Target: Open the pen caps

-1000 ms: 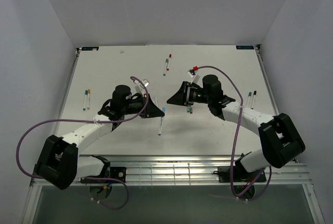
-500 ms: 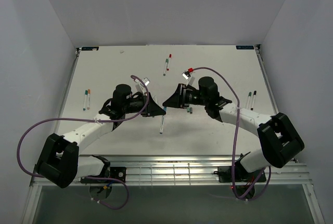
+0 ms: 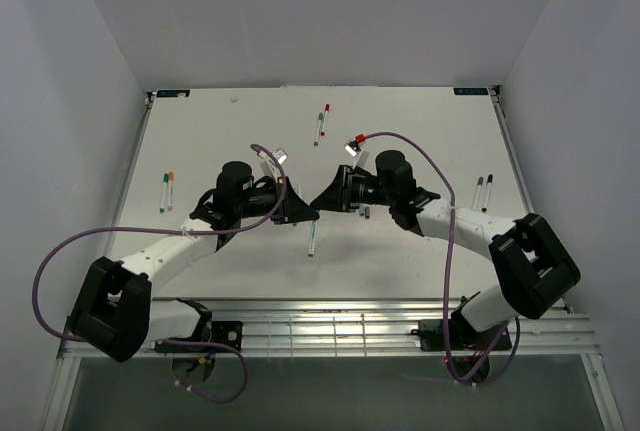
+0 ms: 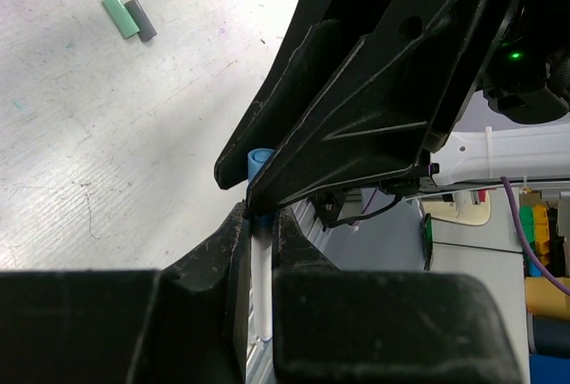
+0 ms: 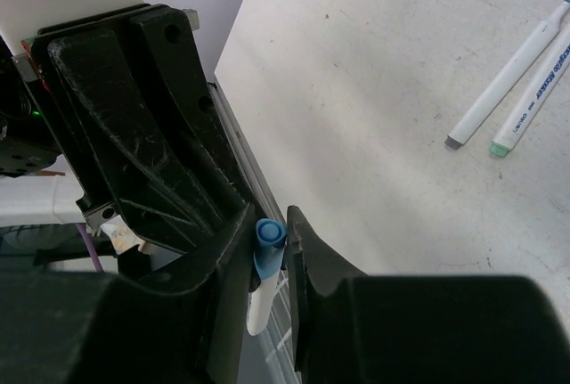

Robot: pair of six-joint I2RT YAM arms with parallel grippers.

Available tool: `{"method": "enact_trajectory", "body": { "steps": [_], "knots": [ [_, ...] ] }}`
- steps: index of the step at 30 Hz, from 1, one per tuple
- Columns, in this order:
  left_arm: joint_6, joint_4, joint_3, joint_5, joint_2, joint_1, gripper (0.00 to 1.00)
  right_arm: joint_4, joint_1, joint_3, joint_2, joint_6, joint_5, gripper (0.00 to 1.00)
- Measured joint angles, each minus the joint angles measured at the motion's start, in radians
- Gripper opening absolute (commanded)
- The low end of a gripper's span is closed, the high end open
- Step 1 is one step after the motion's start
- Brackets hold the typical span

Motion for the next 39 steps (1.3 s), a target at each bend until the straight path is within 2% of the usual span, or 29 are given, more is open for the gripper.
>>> {"method": "enact_trajectory", "body": {
  "steps": [1,4,5,6,8,9,11,13,22,29,35,39],
  "knots": [
    [-0.001,0.0,0.0,0.0,-0.001,0.0,0.0,0.004,0.003,0.0,0.0,0.0,0.002,0.24],
    [-0.003,0.0,0.0,0.0,-0.001,0.0,0.0,0.011,0.007,-0.004,0.0,0.002,0.009,0.08],
    [-0.004,0.0,0.0,0.0,-0.001,0.0,0.02,0.013,0.008,-0.006,0.0,0.002,0.011,0.08],
    [-0.004,-0.001,0.0,0.0,0.0,0.0,0.22,0.014,0.008,-0.006,0.0,0.002,0.014,0.08],
    [-0.001,-0.001,0.0,-0.005,0.0,0.0,0.45,0.014,0.01,-0.007,-0.001,0.003,0.023,0.08],
    [0.0,0.0,0.0,-0.008,0.0,0.0,0.59,0.014,0.011,-0.007,-0.003,-0.001,0.029,0.08],
    [-0.003,0.005,0.0,-0.011,-0.005,0.0,0.68,0.0,0.015,-0.008,-0.006,-0.005,0.05,0.08],
    [-0.006,0.012,-0.006,-0.017,-0.021,0.0,0.71,-0.023,0.016,-0.008,-0.014,-0.01,0.072,0.08],
    [-0.004,0.028,-0.097,-0.014,-0.1,-0.007,0.71,-0.082,0.009,-0.008,-0.048,-0.022,0.14,0.08],
    [-0.005,0.03,-0.128,-0.014,-0.102,-0.057,0.65,-0.087,0.003,-0.008,-0.08,0.003,0.154,0.08],
    [-0.009,0.054,-0.128,-0.015,-0.089,-0.085,0.53,-0.073,0.003,-0.008,-0.11,0.027,0.153,0.08],
    [-0.012,0.063,-0.128,-0.014,-0.068,-0.1,0.4,-0.069,0.003,-0.013,-0.129,0.034,0.157,0.08]
  ]
}}
